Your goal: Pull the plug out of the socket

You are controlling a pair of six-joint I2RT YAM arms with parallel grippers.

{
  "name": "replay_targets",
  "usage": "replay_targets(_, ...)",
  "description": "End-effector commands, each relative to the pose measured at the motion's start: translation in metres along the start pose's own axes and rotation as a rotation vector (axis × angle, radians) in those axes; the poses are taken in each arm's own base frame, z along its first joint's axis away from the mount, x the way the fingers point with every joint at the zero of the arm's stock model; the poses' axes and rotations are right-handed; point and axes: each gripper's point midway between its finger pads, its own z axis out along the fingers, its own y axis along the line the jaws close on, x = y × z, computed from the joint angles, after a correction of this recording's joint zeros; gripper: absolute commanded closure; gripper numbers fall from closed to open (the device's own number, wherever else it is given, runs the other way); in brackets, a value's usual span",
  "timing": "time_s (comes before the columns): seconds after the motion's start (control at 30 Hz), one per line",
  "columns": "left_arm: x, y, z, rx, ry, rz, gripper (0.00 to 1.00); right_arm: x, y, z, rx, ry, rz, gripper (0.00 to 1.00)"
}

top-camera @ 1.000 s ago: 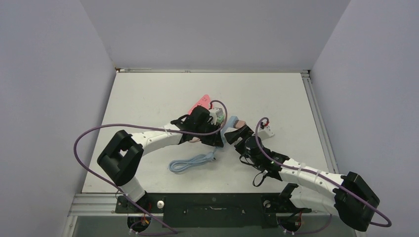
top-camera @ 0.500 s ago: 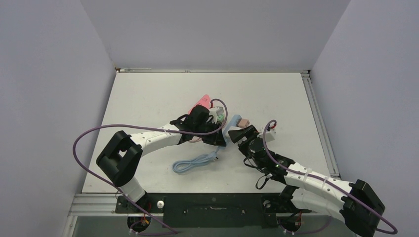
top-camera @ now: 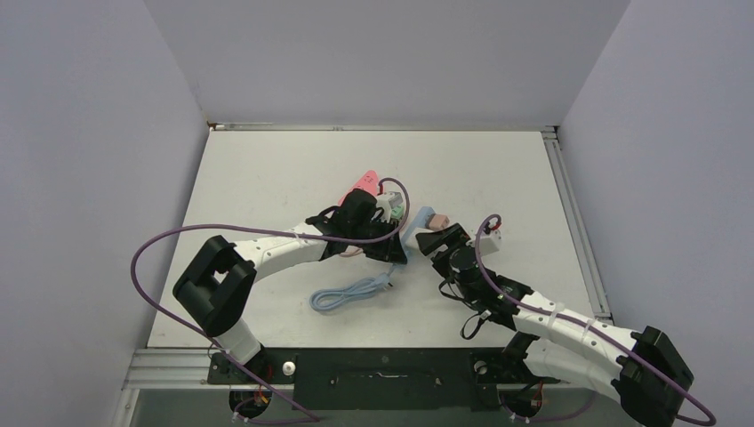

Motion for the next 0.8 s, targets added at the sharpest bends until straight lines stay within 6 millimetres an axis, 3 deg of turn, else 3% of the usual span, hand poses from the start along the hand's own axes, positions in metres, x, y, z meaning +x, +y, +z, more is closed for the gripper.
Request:
replay_targets(0.0,-0.038,-0.039,-0.02,0.125,-0.126,0.06,1.0,-0.012,0.011,-0.001,-0.031,-0.035,0.03,0.33)
replay_targets(0.27,-0.045,-0.047,-0.025,0.209,-0.151,0.027,1.0,-0.005,-0.003,0.002,-0.036,-0.009,0.082,0.54)
replay_targets(0.53,-0.047,-0.048,-0.029,0.222,-0.155,0.026,1.0,-0.006,-0.003,0.003,-0.044,-0.003,0.099,0.58)
replay_targets(0.77,-0.046,-0.02,-0.024,0.035,-0.125,0.1,1.0,-0.011,0.014,0.005,-0.056,-0.005,0.089,0.68)
